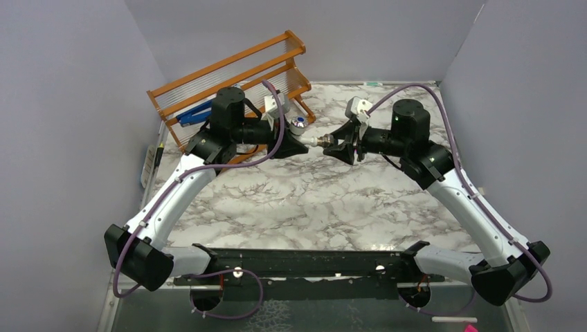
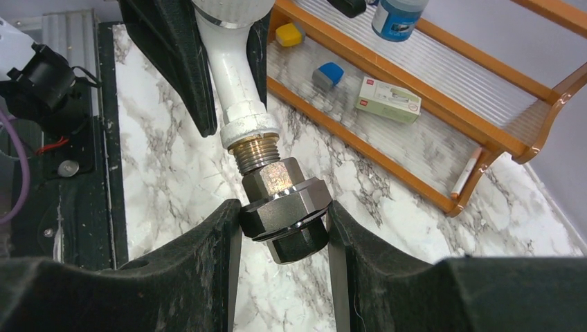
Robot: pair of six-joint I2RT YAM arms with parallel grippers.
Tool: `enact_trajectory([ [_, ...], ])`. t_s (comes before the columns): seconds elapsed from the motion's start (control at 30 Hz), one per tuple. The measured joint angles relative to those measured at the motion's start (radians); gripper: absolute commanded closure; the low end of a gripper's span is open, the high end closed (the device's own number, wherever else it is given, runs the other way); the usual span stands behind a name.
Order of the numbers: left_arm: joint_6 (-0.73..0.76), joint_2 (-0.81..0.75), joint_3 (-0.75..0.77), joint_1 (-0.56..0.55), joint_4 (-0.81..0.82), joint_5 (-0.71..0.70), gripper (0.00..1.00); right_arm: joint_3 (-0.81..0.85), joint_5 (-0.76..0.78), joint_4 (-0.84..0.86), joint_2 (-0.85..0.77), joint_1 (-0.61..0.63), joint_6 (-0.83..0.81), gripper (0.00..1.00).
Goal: Install the water faucets
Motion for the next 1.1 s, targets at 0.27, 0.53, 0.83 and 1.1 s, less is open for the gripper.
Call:
enact_trajectory([
  [0.27, 0.041, 0.007, 0.01, -0.011, -0.048, -0.05, 1.0, 0.01, 0.032, -0.035, 0.014, 0.0, 0.005, 0.99],
  [0.53, 0.063, 0.012, 0.022, -0.021, -0.078, -0.083, 1.0, 0.01, 0.051, -0.044, 0.015, 0.001, 0.008, 0.99],
  [0.83, 0.063, 0.015, 0.022, -0.024, -0.09, -0.106, 1.0, -0.044, 0.036, 0.012, -0.023, 0.002, -0.006, 0.99],
  [1.1, 0.061, 0.016, 0.022, -0.027, -0.09, -0.106, 1.0, -0.05, 0.033, 0.014, -0.026, 0.002, -0.026, 0.99],
])
